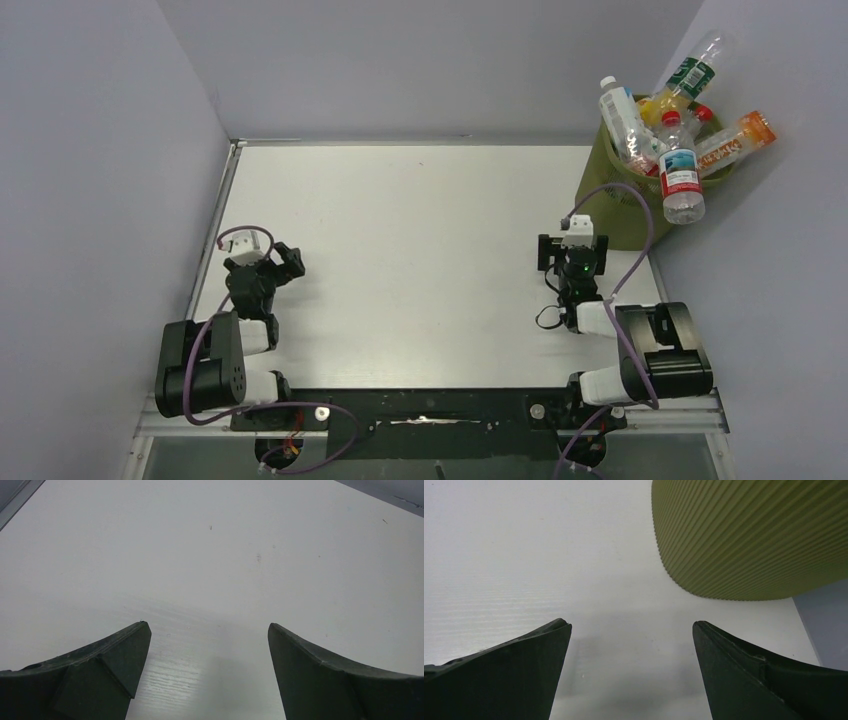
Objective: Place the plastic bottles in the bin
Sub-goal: Reset both arms
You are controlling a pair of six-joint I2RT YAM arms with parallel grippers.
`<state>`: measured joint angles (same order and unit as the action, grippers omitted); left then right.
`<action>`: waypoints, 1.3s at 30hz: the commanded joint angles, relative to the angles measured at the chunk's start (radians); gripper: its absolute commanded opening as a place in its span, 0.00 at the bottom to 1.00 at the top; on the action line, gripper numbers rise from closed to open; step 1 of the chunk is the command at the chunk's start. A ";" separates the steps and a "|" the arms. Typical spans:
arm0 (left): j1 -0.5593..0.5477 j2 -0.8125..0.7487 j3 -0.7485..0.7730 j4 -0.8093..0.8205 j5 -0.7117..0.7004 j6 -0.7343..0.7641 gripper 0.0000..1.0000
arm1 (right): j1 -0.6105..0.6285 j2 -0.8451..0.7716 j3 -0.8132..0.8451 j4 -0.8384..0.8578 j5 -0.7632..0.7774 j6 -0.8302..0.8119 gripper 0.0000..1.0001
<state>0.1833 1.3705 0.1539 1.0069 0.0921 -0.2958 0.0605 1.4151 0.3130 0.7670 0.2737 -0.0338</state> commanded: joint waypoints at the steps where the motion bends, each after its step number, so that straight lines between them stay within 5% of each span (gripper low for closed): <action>1: 0.007 -0.038 -0.009 0.090 0.022 -0.002 0.89 | 0.001 -0.032 -0.028 0.167 0.106 0.002 0.98; 16: 0.007 -0.085 -0.040 0.086 0.018 -0.012 0.89 | -0.092 0.059 -0.091 0.406 0.066 0.040 0.98; 21: 0.007 -0.088 -0.042 0.088 0.019 -0.012 0.89 | -0.134 0.128 -0.191 0.659 -0.023 0.041 0.98; 39: 0.055 0.030 0.021 0.135 0.134 -0.002 0.89 | -0.185 0.113 -0.086 0.434 -0.205 0.050 0.98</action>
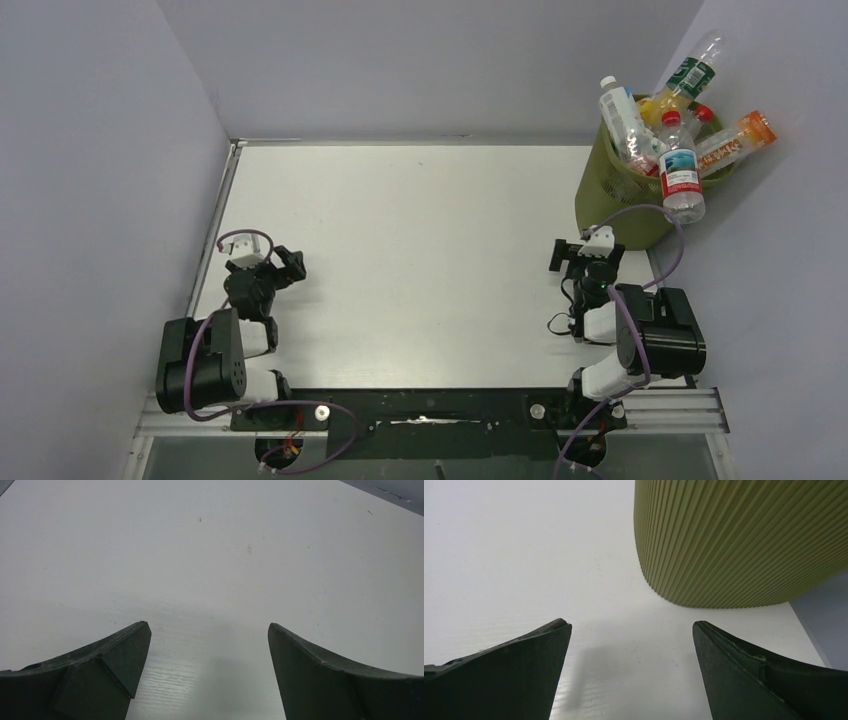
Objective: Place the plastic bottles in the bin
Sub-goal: Reset both arms
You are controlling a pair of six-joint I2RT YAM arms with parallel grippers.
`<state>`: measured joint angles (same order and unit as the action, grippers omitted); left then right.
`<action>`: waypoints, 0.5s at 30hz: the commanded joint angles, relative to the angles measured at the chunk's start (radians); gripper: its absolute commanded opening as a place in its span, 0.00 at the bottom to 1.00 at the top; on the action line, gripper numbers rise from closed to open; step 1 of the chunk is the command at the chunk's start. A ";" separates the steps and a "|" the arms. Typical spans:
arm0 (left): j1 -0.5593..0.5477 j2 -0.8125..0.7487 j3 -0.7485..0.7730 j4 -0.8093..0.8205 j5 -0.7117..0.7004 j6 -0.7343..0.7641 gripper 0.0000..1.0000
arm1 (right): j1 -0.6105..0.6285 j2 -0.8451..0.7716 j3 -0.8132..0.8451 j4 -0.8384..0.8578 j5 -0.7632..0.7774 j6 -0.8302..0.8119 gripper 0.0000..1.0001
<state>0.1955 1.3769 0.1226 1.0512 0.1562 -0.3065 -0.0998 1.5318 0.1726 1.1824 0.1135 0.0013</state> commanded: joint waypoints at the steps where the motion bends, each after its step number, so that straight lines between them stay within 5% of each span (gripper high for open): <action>1: 0.056 0.031 0.069 0.074 0.085 0.012 0.89 | -0.034 -0.004 0.063 0.000 -0.062 0.020 0.98; 5: 0.086 0.023 0.039 0.123 0.097 0.018 0.89 | -0.052 -0.002 0.074 -0.018 -0.091 0.028 0.98; 9: 0.086 -0.022 0.012 0.109 -0.045 0.003 0.89 | -0.053 -0.002 0.073 -0.019 -0.093 0.029 0.98; 15: 0.094 0.106 0.050 0.199 -0.048 0.021 0.89 | -0.056 -0.002 0.074 -0.021 -0.096 0.030 0.98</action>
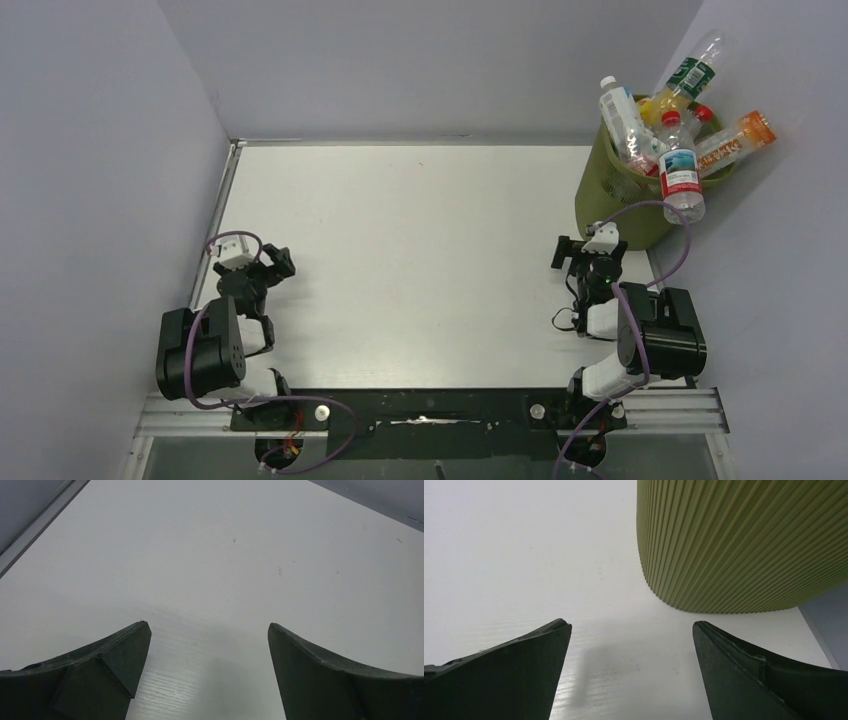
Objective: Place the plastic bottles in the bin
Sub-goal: Reset both arms
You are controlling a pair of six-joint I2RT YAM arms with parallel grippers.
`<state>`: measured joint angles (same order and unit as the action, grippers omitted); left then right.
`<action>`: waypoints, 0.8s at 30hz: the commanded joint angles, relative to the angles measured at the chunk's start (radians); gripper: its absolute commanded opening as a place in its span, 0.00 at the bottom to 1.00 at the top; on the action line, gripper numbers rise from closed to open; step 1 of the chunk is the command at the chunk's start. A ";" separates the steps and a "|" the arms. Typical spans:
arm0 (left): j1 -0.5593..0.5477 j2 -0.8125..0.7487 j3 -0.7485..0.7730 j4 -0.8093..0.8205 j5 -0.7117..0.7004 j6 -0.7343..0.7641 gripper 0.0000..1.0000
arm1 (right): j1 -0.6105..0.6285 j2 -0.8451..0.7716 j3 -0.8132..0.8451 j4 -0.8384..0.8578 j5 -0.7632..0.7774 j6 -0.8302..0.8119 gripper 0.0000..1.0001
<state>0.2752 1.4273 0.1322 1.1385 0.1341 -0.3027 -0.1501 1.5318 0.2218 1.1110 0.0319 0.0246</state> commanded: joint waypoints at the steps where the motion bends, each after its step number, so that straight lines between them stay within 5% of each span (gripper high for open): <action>1: 0.009 0.044 0.045 0.082 -0.041 0.021 0.89 | -0.005 -0.001 0.026 0.050 -0.016 0.008 0.98; 8: -0.011 0.030 0.013 0.125 -0.121 0.017 0.89 | -0.009 -0.001 0.027 0.048 -0.019 0.007 0.98; 14: -0.125 -0.004 -0.055 0.189 -0.398 0.026 0.89 | -0.008 -0.002 0.027 0.047 -0.020 0.008 0.98; 24: -0.223 0.067 0.000 0.182 -0.417 0.134 0.92 | -0.008 -0.002 0.027 0.046 -0.020 0.009 0.98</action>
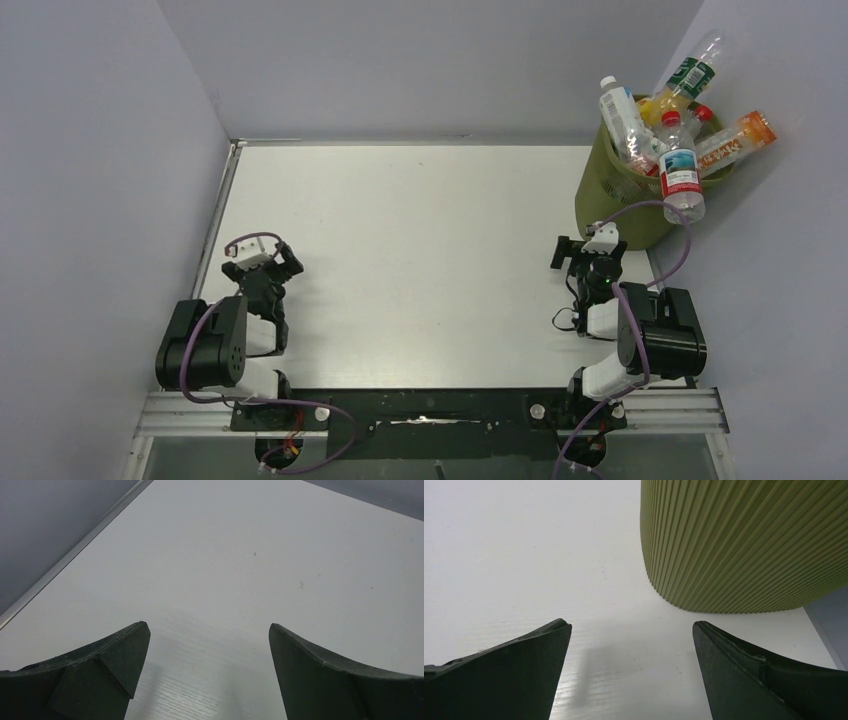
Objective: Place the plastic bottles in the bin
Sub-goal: Reset both arms
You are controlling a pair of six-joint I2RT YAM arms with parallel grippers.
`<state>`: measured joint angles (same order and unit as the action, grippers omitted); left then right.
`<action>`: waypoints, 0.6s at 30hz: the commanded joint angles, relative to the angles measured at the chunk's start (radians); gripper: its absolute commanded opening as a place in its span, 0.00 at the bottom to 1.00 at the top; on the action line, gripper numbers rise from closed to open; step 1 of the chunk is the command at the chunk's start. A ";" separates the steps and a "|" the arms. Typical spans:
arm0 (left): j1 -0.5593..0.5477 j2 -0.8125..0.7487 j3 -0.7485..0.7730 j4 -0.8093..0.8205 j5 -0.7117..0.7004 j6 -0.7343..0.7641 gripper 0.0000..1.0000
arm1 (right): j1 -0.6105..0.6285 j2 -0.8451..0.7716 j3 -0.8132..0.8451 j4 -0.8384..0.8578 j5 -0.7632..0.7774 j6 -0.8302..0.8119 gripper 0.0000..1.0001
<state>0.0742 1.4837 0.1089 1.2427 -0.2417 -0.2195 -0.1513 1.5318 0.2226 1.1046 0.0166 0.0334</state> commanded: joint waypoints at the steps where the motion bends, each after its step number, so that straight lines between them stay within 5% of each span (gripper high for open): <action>1: -0.025 0.028 0.015 0.117 -0.028 0.061 0.92 | -0.007 -0.001 0.026 0.053 -0.006 0.000 0.98; 4: -0.024 0.116 0.006 0.227 0.038 0.098 0.92 | -0.007 -0.001 0.026 0.053 -0.006 0.000 0.98; 18: -0.074 0.110 0.059 0.115 -0.009 0.135 0.92 | -0.011 -0.001 0.028 0.051 -0.010 0.001 0.98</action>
<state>0.0044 1.5944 0.1558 1.3052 -0.2317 -0.1123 -0.1520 1.5318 0.2230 1.1042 0.0143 0.0338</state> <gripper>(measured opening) 0.922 0.977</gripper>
